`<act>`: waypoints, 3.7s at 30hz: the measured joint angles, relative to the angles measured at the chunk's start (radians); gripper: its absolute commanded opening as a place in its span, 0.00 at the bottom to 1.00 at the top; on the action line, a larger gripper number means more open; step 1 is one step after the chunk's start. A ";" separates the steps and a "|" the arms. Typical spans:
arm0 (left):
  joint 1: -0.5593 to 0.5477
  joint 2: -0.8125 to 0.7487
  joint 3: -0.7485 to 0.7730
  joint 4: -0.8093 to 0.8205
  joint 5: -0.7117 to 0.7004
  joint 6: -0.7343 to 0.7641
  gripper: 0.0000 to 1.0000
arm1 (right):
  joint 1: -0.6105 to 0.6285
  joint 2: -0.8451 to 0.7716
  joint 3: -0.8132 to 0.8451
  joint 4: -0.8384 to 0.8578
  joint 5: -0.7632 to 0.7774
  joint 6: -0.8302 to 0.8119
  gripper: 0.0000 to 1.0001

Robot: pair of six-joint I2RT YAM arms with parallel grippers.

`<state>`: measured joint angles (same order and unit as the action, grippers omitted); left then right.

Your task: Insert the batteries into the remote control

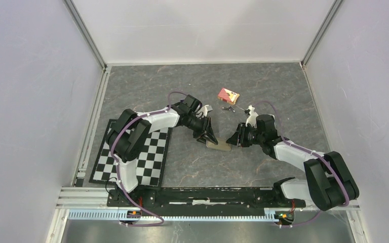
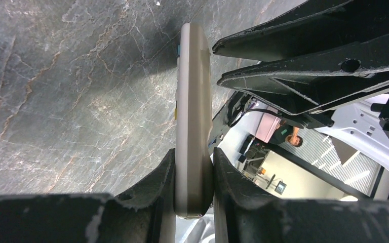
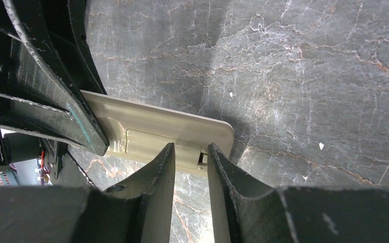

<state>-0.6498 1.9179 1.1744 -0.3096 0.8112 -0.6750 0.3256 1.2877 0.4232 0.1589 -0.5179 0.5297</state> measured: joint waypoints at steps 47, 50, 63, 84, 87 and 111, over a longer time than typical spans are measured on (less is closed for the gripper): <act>0.015 0.013 0.008 -0.039 0.008 -0.080 0.02 | 0.004 0.055 -0.075 0.183 -0.059 0.148 0.28; 0.015 0.013 0.008 -0.042 0.009 -0.085 0.02 | -0.002 0.066 -0.096 0.236 -0.072 0.194 0.26; 0.009 0.013 0.008 -0.066 0.010 -0.085 0.02 | -0.012 0.103 -0.239 0.548 -0.067 0.422 0.15; -0.020 0.002 0.103 -0.220 -0.126 -0.052 0.02 | -0.087 0.030 -0.257 0.875 -0.129 0.532 0.25; -0.022 0.003 0.142 -0.274 -0.158 -0.011 0.02 | -0.103 0.049 -0.231 0.777 -0.120 0.455 0.35; 0.016 -0.099 0.251 -0.552 -0.207 0.537 0.02 | 0.002 0.010 0.178 -0.070 -0.147 -0.331 0.83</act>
<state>-0.6338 1.8191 1.4250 -0.8612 0.6044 -0.1383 0.3275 1.2980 0.6010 0.0891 -0.6647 0.1989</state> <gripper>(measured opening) 0.328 0.813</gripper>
